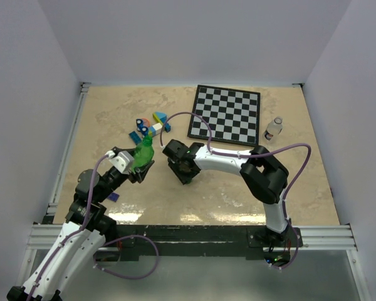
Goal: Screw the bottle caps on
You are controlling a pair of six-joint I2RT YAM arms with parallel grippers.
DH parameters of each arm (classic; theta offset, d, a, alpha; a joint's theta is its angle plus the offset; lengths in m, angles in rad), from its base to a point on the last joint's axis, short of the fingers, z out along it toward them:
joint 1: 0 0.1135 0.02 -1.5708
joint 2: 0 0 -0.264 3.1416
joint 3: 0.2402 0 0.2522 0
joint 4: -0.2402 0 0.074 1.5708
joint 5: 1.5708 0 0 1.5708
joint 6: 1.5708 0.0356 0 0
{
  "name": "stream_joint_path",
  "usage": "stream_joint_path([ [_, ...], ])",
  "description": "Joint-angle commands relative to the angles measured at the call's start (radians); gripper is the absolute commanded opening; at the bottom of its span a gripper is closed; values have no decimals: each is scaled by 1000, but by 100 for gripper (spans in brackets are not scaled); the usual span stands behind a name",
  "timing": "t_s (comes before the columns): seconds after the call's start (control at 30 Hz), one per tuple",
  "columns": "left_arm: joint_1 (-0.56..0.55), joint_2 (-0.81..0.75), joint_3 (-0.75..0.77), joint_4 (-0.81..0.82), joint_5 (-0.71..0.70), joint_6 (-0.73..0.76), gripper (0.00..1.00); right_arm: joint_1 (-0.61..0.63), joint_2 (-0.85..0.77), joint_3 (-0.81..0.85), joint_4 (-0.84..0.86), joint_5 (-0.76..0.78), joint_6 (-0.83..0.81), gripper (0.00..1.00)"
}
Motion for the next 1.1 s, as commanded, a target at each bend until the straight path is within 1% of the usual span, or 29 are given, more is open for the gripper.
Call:
stream_joint_path([
  [0.0, -3, 3, -1, 41, 6, 21, 0, 6, -2, 50, -18, 16, 0, 41],
  [0.07, -2, 3, -3, 39, 6, 22, 0, 6, -2, 56, -23, 18, 0, 44],
  [0.13, -3, 3, -3, 41, 8, 21, 0, 6, -2, 58, -25, 18, 0, 44],
  [1.07, -3, -2, -1, 41, 17, 17, 0, 6, 13, 32, -25, 16, -2, 43],
])
